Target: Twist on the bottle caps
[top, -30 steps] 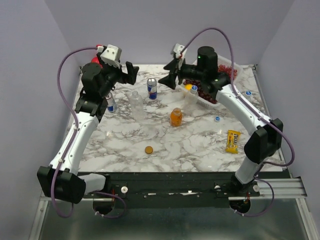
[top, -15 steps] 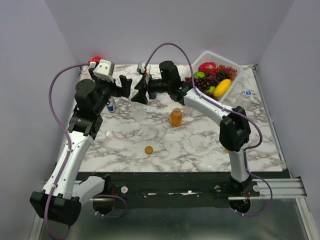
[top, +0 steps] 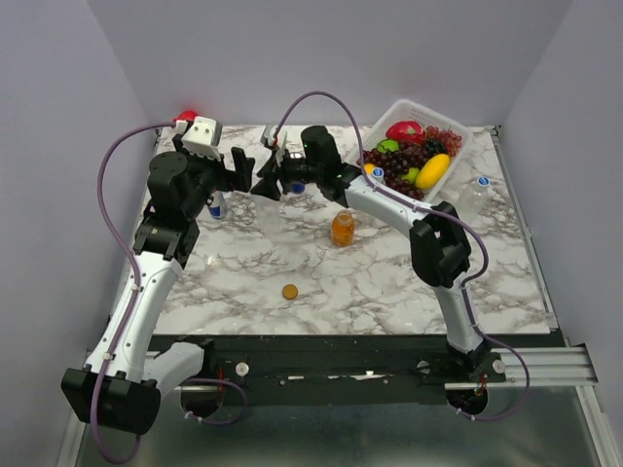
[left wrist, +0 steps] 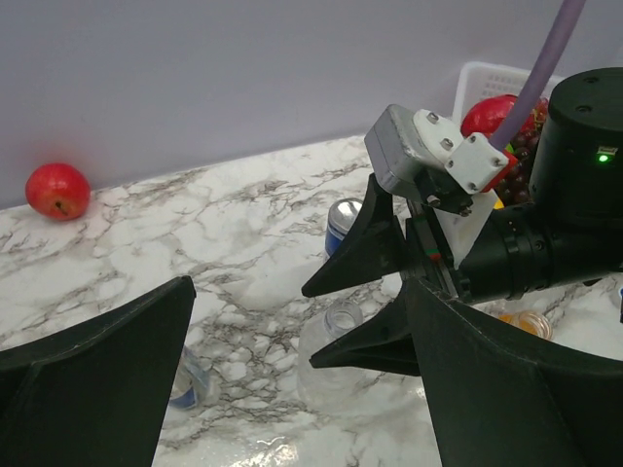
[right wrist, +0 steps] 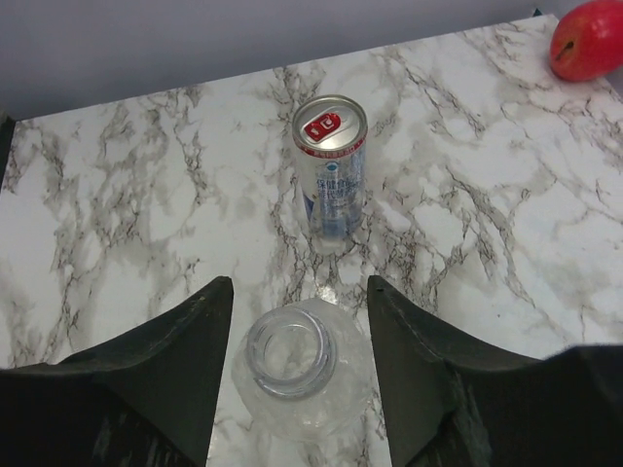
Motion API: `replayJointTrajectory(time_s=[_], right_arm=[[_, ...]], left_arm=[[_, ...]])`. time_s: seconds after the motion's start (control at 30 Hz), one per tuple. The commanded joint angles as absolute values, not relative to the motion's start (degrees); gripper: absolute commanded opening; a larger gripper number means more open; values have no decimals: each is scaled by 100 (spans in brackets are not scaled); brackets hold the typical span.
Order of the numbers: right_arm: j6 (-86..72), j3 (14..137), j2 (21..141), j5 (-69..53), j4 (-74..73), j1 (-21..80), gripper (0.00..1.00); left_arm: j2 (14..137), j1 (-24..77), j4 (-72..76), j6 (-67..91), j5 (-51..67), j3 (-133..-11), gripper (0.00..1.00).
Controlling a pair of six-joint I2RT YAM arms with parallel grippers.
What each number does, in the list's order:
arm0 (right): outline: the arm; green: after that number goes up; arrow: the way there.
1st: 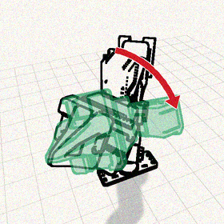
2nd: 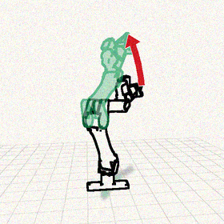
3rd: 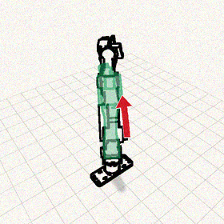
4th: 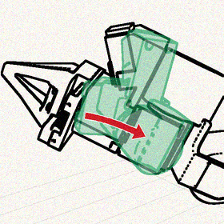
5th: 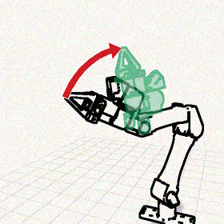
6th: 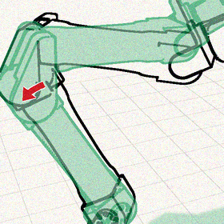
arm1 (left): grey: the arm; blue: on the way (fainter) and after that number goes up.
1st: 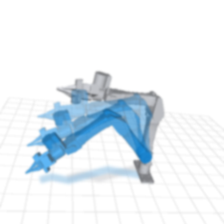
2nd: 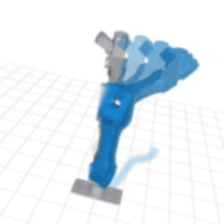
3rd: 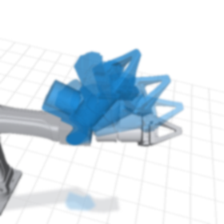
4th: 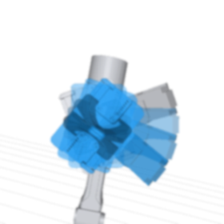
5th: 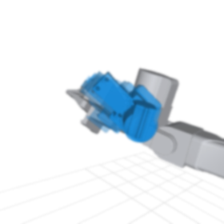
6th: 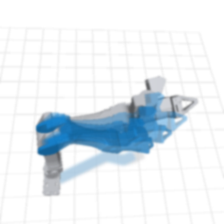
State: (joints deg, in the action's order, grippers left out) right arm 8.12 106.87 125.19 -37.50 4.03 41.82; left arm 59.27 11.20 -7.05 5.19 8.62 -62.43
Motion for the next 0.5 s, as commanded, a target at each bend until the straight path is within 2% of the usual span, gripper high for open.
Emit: replayJointTrajectory(time_s=[0.0,0.07,0.1,0.2,0.37,0.47], right_arm=[[721,10811,12674,-3419,756,4210,48],[738,10758,12648,-3384,800,4210,38],[764,10723,12560,-3392,800,4210,28],[914,10486,12288,-3323,721,4210,13],[748,10134,11067,-3611,18,4087,5],[870,10353,10523,-3910,-860,4008,4]], left_arm=[[5898,1072,-747,536,1046,-6311,99],[5880,1072,-712,519,1107,-6249,99],[5862,1055,-668,492,1160,-6214,99],[5810,853,-450,562,1554,-5934,99],[5836,-208,-27,966,3406,-5695,99],[5923,-1000,141,793,5093,-5695,99]])
